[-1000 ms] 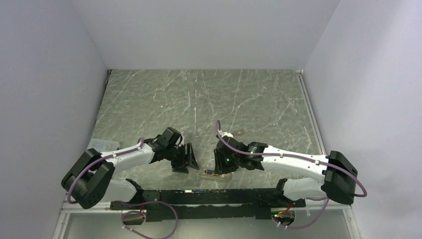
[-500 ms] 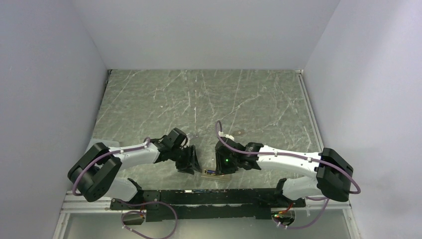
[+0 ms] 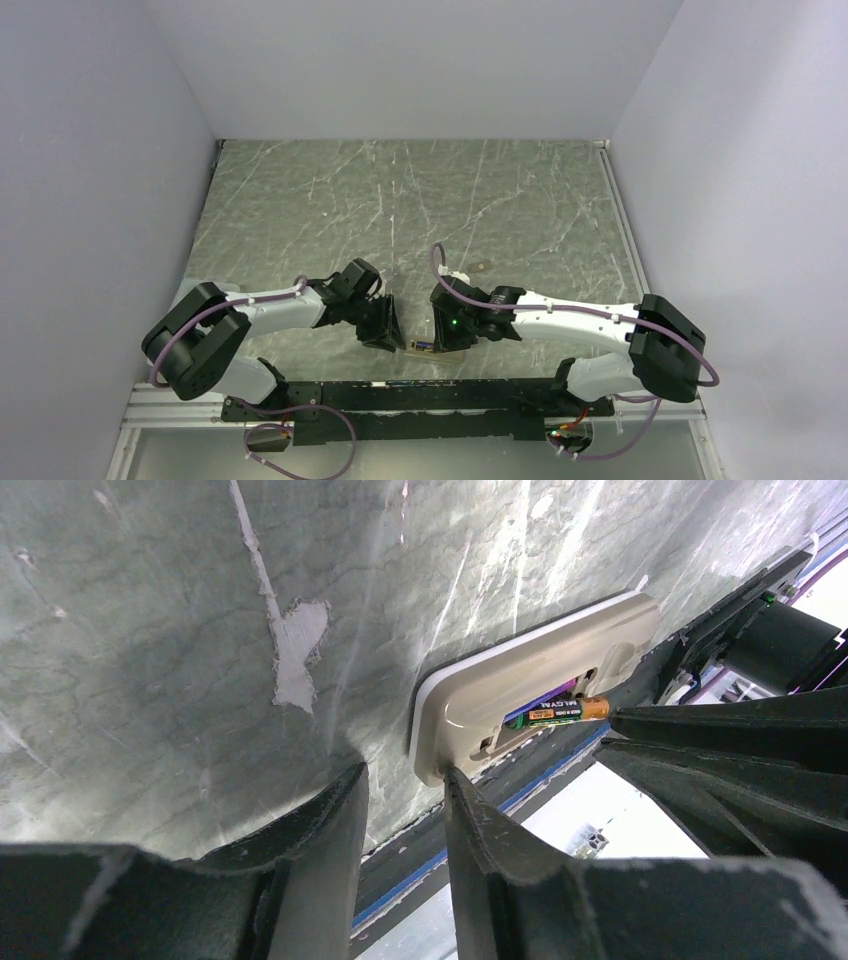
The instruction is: Load the batteries into the remote control
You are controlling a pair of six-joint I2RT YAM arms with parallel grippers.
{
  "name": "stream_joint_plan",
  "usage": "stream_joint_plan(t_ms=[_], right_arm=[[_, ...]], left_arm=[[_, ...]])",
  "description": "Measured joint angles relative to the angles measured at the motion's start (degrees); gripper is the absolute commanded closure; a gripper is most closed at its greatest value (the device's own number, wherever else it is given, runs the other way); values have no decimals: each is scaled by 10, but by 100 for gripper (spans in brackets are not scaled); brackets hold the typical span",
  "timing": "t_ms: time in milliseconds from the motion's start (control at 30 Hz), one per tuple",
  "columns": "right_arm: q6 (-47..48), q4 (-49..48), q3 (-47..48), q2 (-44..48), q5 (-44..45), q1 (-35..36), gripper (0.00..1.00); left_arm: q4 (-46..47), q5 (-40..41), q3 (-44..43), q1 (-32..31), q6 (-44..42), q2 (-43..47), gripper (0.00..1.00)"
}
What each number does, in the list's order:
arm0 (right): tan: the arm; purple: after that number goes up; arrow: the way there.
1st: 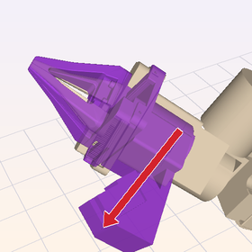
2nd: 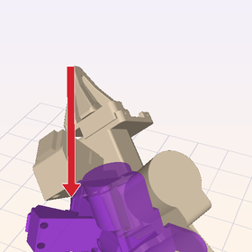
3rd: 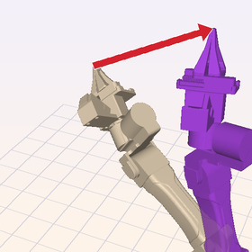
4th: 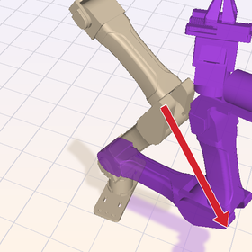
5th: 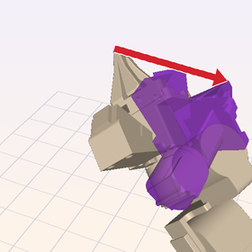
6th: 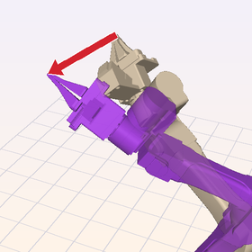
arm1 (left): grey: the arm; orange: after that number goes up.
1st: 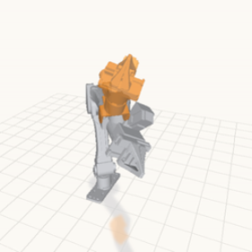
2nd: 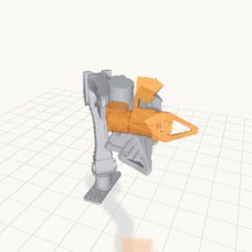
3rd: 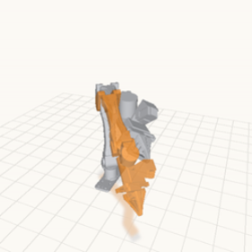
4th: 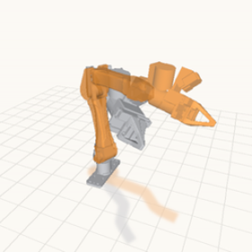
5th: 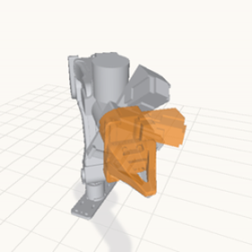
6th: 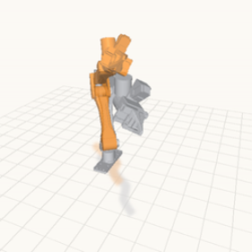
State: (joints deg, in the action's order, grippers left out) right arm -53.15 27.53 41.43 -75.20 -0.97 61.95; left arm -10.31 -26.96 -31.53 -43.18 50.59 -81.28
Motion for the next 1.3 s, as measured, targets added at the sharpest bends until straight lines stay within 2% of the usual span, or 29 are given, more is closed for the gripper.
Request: stream_joint_plan(t_ms=[933,1300], right_arm=[[2,-21,0,-28,-23,0,87],[2,-9,1,4,-11,0,75]], left_arm=[[11,-4,-6,-11,2,-8,67],[16,-6,-7,-13,3,-11,68]])
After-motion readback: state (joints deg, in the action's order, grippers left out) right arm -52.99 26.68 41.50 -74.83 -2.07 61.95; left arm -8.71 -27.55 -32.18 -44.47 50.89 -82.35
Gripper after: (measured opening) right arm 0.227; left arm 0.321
